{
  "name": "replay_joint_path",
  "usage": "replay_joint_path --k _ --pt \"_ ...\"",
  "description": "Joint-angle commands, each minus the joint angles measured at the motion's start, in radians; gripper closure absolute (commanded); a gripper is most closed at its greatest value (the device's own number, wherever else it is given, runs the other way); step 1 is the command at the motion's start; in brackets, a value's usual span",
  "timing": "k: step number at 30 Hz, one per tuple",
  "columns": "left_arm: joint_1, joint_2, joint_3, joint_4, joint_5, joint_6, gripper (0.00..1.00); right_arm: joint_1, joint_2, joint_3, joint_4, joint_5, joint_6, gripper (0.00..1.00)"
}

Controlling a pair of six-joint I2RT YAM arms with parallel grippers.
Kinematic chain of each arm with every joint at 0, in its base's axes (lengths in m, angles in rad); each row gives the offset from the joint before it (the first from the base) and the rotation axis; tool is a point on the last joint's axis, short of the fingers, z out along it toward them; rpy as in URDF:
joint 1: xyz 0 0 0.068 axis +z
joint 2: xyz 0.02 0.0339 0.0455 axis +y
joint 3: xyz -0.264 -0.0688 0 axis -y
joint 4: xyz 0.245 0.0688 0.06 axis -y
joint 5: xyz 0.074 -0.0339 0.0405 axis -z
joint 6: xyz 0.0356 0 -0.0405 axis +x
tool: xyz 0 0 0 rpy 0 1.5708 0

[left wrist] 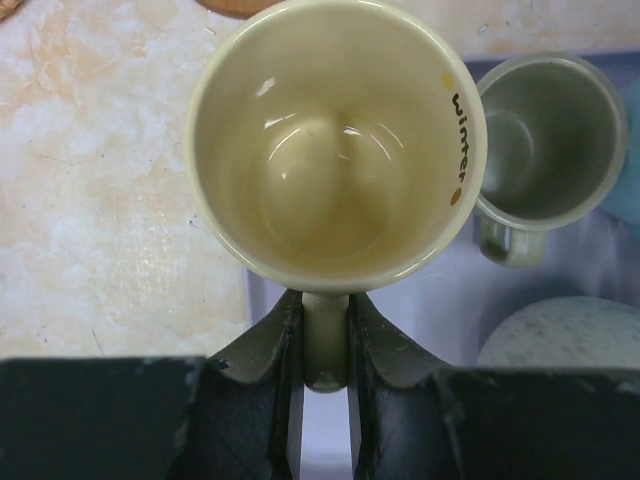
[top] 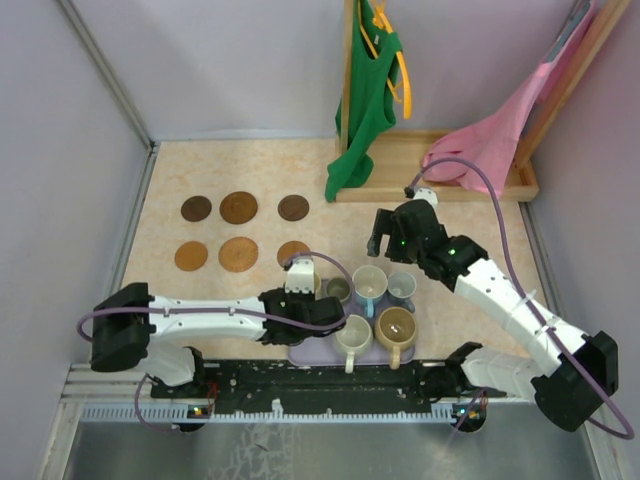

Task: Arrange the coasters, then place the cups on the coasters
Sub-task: Pick up the cup from the tray.

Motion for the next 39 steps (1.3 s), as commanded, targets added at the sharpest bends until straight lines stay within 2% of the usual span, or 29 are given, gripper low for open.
replay_joint_path --k 1,6,12,16,23,28,34,39 --pt "-0.008 0.013 0.115 -0.111 -0.082 0.016 1.0 -0.007 -0.027 -0.006 0.04 0.012 0.007 0.12" --pt "-0.007 0.018 0.187 -0.189 -0.163 0.018 1.0 -0.007 -0.024 -0.011 0.049 0.025 0.006 0.12" --pt "0.008 -0.015 0.213 -0.153 -0.218 0.1 1.0 -0.007 -0.007 0.0 0.062 0.034 -0.001 0.12" --pt "0.066 -0.04 0.204 -0.086 -0.211 0.181 1.0 -0.007 0.015 0.017 0.065 0.036 -0.002 0.12" --pt "0.298 -0.15 0.097 0.3 -0.07 0.536 1.0 -0.013 0.054 0.05 0.07 0.045 -0.02 0.12" --pt "0.433 -0.134 0.08 0.517 -0.025 0.757 1.0 -0.023 0.094 0.069 0.084 0.037 -0.026 0.12" --pt "0.578 -0.029 0.117 0.676 0.091 0.845 1.0 -0.039 0.149 0.109 0.091 0.028 -0.047 0.11" --pt "0.633 0.069 0.148 0.784 0.14 0.889 1.0 -0.062 0.188 0.137 0.095 0.017 -0.066 0.11"
